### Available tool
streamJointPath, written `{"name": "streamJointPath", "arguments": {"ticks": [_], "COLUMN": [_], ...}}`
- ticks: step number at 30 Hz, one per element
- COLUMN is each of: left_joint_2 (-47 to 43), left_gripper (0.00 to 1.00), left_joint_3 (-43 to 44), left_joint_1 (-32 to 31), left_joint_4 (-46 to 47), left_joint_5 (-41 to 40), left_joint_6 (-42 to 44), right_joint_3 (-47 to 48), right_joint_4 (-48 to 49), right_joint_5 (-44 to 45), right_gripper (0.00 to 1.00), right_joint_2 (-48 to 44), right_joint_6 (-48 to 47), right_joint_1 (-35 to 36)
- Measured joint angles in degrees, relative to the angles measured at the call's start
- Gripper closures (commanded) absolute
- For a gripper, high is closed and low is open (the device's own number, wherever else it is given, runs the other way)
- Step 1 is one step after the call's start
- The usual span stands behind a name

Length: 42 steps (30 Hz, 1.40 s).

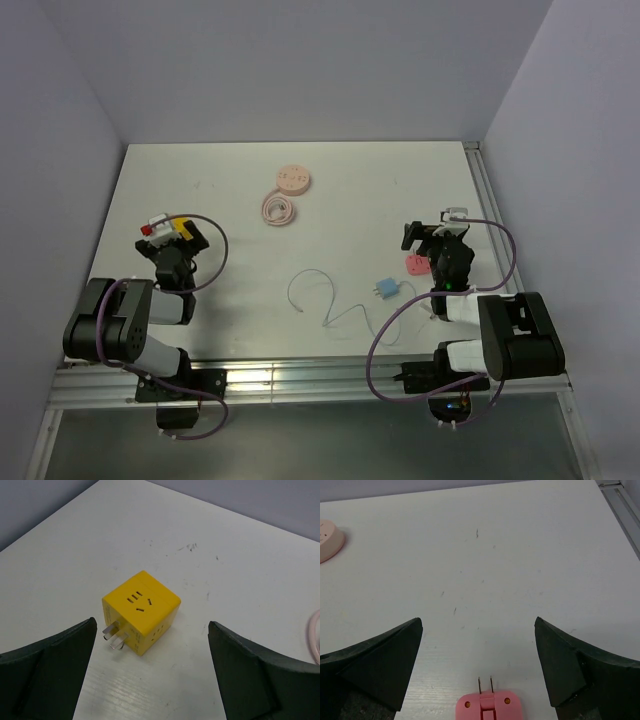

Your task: Insert the plug

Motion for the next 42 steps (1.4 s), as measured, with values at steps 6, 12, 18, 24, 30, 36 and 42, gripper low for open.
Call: {"name": "streamJointPath", "arguments": {"ticks": [6,12,18,24,30,36,42], "left_joint_2": [-2.93,-14.19,-23.61,-22.60,-16.76,-12.74,-3.30], "left_gripper": [0.01,0.01,0.01,0.01,0.00,0.00,0.00], "left_joint_3": [-0.02,7.65,15.19,30.91,39.30,38.45,40.76], "left_joint_1": [0.42,-2.78,-12.83,-14.23,-13.84,-11.06,-12.55], "left_joint_4": [-1.46,-17.79,-33.81,-62.69,-82.01,-82.64,-80.19], "left_joint_5": [0.46,-3.04,-12.00,-18.67,-16.57,-4.76,0.17], "left_joint_6": [0.07,-0.55,-9.77,-31.67,-43.91,-45.20,-44.72], "right_joint_3": [0.00,0.02,2.34,6.99,21.16,21.68,21.68], "right_joint_4": [0.26,0.00,-8.70,-20.57,-42.03,-49.70,-50.40], "right_joint_5": [0.00,0.59,5.27,17.79,21.99,16.39,12.28], "right_gripper": [0.00,0.00,0.00,0.00,0.00,0.00,0.00], "right_joint_2": [0.00,-0.35,-9.62,-17.20,-16.00,-14.75,-14.97], "right_joint_6": [0.00,-0.20,-1.70,4.24,17.90,22.38,22.73], "right_joint_1": [-0.02,0.02,2.73,9.07,9.88,9.27,9.25]}}
